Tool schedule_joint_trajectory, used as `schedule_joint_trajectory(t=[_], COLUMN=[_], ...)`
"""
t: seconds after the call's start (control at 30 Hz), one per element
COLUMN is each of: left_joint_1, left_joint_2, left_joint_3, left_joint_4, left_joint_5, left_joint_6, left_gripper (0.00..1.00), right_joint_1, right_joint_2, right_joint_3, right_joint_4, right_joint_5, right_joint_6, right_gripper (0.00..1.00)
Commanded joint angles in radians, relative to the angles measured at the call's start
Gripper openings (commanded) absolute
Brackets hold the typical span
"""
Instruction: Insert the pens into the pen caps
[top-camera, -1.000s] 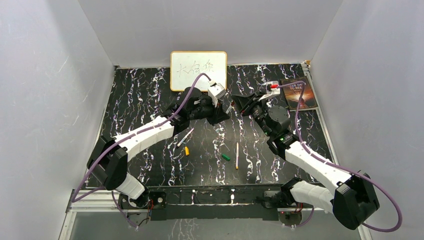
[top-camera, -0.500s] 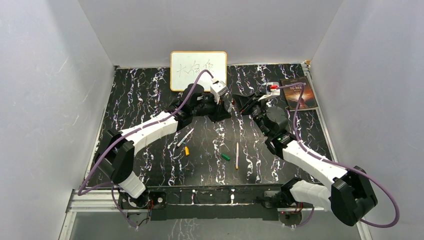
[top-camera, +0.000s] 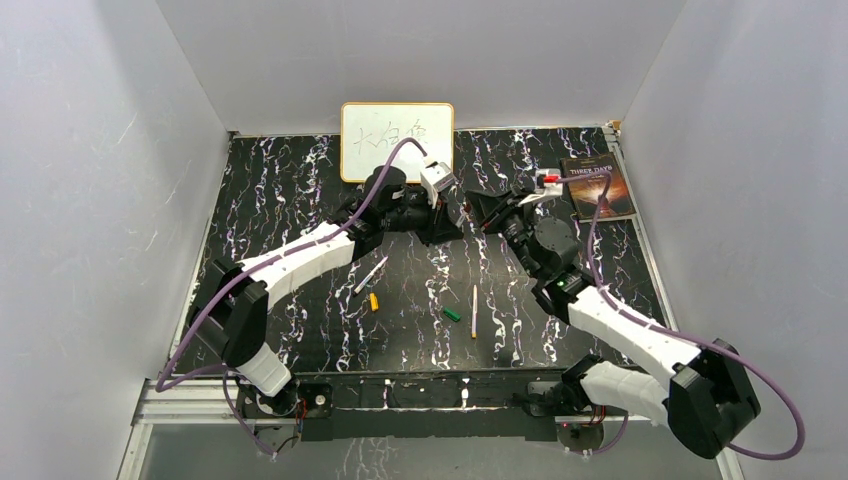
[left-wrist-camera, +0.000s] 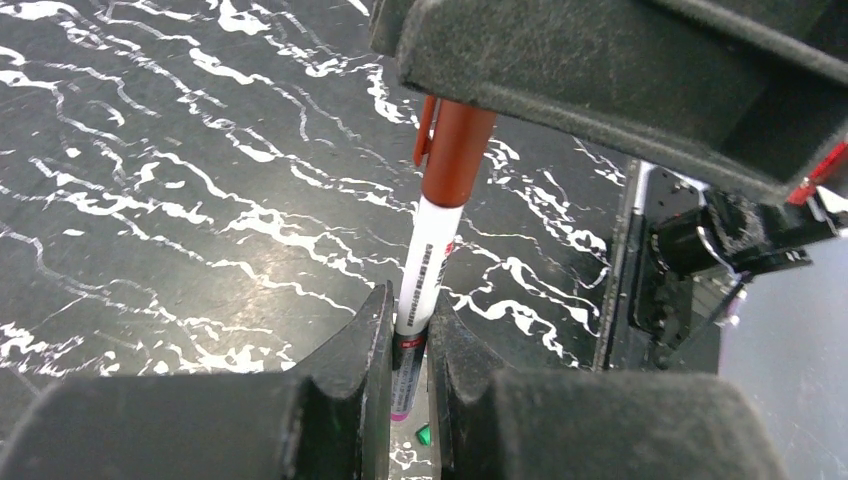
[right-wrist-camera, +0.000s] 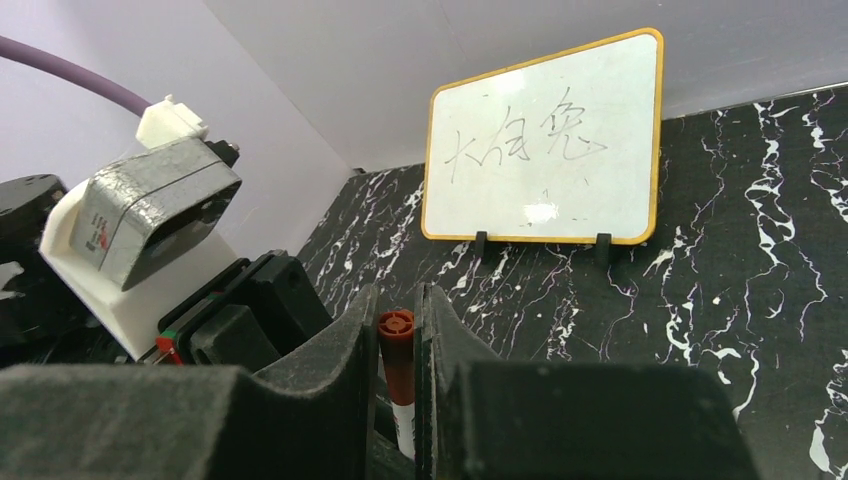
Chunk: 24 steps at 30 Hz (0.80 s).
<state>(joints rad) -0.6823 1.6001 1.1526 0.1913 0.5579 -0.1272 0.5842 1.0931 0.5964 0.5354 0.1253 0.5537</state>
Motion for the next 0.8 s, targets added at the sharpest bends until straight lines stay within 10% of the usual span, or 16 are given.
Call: schedule_joint_trajectory(t=[0.0, 0.2, 0.47, 0.77], left_joint_1=[0.065, 0.064, 0.064, 0.063], left_joint_2=[-0.128, -0.130, -0.150, -0.121], left_joint_3=[0.153, 0.061, 0.005, 0.069], left_joint_4=[0.529, 0.493, 0.403, 0.168], left_joint_5=[-0.061, 0.087, 0.153, -0.064], left_joint_6=[-0.057, -0.088, -0.068, -0.004], left_gripper=[0.00, 0.00, 0.00, 0.00], right_joint_1=[0.128, 0.127, 0.127, 0.127], right_joint_2=[-0.052, -0.149, -0.173, -0.266], right_joint_3=[-0.105, -0.041, 0.027, -0.032], right_joint_4=[-0.391, -0.333, -0.366, -0.384], right_joint_5=[-0.259, -0.149, -0.107, -0.068], right_joint_6=[0.065, 0.025, -0.045, -0.026], right_gripper=[0.00, 0.00, 0.55, 0.61])
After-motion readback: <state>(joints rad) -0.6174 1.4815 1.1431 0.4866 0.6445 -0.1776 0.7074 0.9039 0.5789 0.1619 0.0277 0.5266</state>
